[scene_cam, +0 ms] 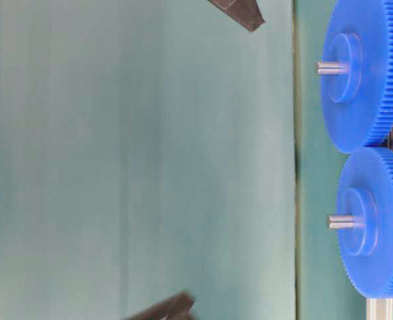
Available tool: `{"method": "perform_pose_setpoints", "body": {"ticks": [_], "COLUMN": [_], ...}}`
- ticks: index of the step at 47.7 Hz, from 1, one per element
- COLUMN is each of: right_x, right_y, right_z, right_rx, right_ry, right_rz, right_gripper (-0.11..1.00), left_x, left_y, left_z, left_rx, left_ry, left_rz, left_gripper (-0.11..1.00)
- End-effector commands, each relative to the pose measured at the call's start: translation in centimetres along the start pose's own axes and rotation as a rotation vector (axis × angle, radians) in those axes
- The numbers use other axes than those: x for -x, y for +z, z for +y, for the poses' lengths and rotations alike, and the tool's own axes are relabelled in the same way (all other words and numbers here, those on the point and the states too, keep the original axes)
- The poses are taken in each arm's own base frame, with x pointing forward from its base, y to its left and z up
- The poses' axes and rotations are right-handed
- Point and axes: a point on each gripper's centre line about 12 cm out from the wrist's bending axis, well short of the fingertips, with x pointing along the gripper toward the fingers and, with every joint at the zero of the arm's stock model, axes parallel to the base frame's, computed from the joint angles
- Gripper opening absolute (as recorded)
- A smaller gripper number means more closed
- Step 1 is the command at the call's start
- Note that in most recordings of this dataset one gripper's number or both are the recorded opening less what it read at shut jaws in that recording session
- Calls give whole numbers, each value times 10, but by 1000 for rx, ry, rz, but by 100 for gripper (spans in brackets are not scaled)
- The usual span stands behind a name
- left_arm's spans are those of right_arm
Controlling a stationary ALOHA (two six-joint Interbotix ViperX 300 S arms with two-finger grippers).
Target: Insert the small gear onto the shaft.
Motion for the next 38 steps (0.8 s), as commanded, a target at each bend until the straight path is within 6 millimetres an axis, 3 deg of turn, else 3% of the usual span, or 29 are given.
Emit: {"method": "perform_pose_setpoints", "body": {"ticks": [1,9,26,38], "right_x": [1,-1,-3,-3], "right_y": [6,4,5,4], "right_z": [1,1,1,1], "right_rx": [-12,-12,-12,-11], "right_ry": [5,2,1,0], "right_rz": [-21,-14,-11,-9], "right_gripper": [12,12,12,12], "left_x": [17,30,31,42], "left_y": [6,0,-8,-11], "left_z": [1,1,1,1], "left_rx": [1,5,5,7], "left_ry": [6,6,6,6], "left_rz": [-57,-78,-64,-92], "left_gripper": [68,68,68,68]}}
